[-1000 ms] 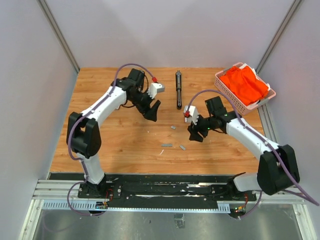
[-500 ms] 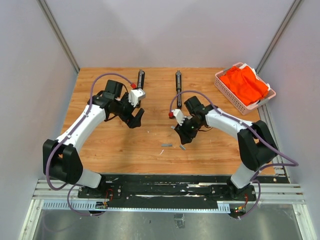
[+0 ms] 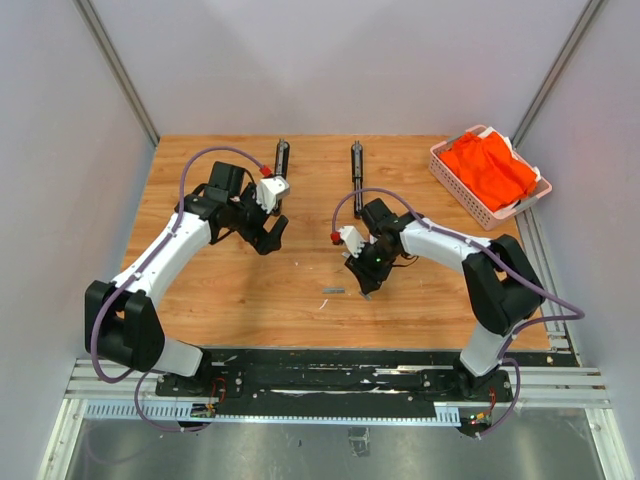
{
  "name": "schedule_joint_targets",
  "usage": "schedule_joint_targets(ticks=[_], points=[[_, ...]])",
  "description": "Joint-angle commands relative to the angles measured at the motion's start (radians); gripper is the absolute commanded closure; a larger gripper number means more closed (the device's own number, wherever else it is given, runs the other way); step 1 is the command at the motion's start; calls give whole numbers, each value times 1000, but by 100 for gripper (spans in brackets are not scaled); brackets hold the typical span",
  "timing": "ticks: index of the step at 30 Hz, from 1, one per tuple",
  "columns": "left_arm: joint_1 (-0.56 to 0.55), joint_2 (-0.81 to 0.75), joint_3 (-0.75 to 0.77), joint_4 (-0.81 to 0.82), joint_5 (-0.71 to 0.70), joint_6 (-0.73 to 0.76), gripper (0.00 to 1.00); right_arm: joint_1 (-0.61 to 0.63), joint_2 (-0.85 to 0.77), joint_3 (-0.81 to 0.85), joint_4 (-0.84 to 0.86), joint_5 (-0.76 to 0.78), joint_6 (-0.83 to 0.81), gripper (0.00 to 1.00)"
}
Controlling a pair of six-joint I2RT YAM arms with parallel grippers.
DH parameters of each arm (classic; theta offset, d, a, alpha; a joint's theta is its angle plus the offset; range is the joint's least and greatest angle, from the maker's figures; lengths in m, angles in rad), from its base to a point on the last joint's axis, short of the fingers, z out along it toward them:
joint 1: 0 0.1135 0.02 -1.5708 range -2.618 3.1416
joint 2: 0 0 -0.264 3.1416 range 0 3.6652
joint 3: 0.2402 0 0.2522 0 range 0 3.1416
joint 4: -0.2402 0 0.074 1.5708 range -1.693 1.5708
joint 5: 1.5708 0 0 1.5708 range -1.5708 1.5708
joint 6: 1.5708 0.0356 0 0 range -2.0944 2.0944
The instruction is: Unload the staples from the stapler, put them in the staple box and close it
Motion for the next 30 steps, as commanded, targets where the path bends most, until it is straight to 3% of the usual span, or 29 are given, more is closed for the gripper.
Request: schedule_joint_targets(ticks=[1,30], points=[[5,-16,-10,27,8,-2,2,18,21,25,-16,36,13,64],[5,-6,-19,36,26,-2,2,74,82,49,-17,94,4,79]])
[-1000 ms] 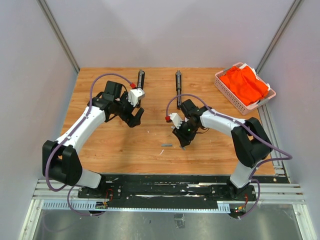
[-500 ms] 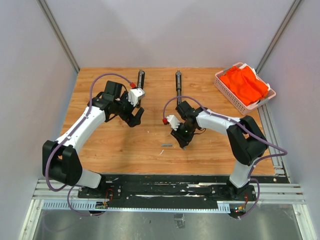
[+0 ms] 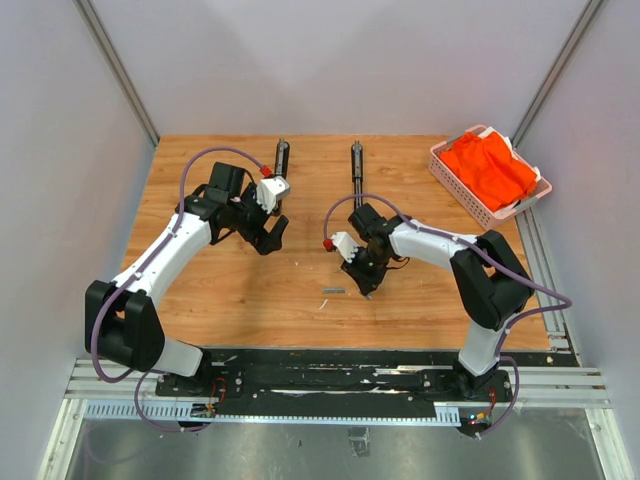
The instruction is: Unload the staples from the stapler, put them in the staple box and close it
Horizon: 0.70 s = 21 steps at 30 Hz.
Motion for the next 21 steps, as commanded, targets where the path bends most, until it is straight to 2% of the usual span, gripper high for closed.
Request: schedule_joint_targets(ticks=[1,4,11,21], points=[[5,-6,-10,17,17,-2,2,28,19,27,-18,16,-1,79],[5,-3,-10,17,17,-1,2,33,24,28,-18,22,-2,82],[5,-3,-10,18,17,-2,2,35,29,31,-20,56,3,99],[5,3,-11,18,16,-3,2,11,-7,95,-30,87,49,100]])
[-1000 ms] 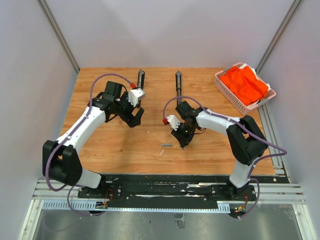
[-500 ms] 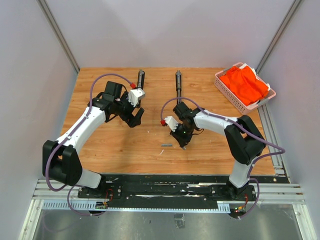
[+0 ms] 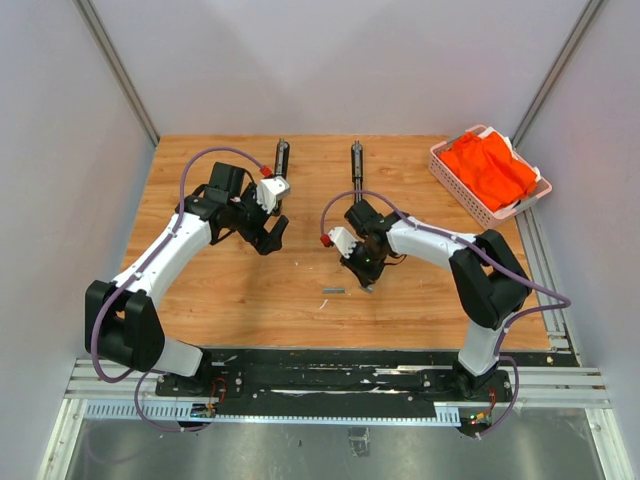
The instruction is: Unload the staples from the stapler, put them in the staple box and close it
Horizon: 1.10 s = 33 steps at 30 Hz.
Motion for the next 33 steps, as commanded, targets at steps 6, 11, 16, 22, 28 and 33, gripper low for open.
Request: schedule_joint_targets(ticks=[6,11,16,22,28,33], points=[[5,8,-12,21,6,0,2,-109,-26,158,-28,-18,129,100],[5,15,-12,21,6,2,2,-204,9,234,-10,-66,248,100],[5,17,-11,19,9,3,2,-256,38,268,39,-85,319,100],[6,20,-11,19,10,3,2,-299,85,289,85,-58,397,100],[6,18,-11,20,9,3,2,-345,129,299,119,-57,477,100],[5,20,-11,19,11,2,2,-363,161,314,123,-47,501,100]])
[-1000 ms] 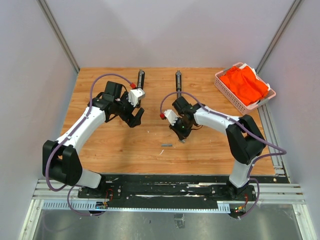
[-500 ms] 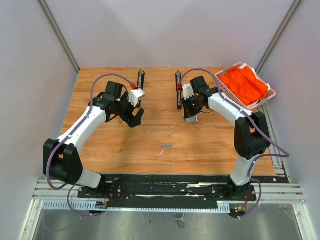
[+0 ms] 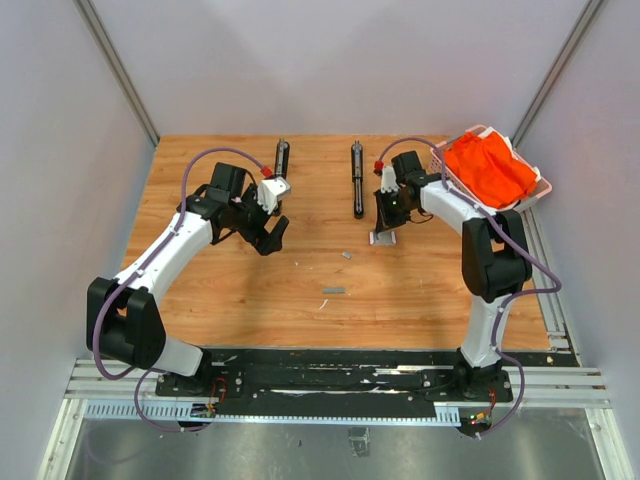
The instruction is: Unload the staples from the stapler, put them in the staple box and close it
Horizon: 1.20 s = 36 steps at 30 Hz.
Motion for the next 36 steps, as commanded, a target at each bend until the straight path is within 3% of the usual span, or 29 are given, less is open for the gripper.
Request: schedule_joint_targets(ticks=[1,36], points=[[5,5,-10,19,11,2,2,-22,28,41,19,18,56,100],[5,20,-16,33,32,2,2,-26,48,-28,62,125,95,100]])
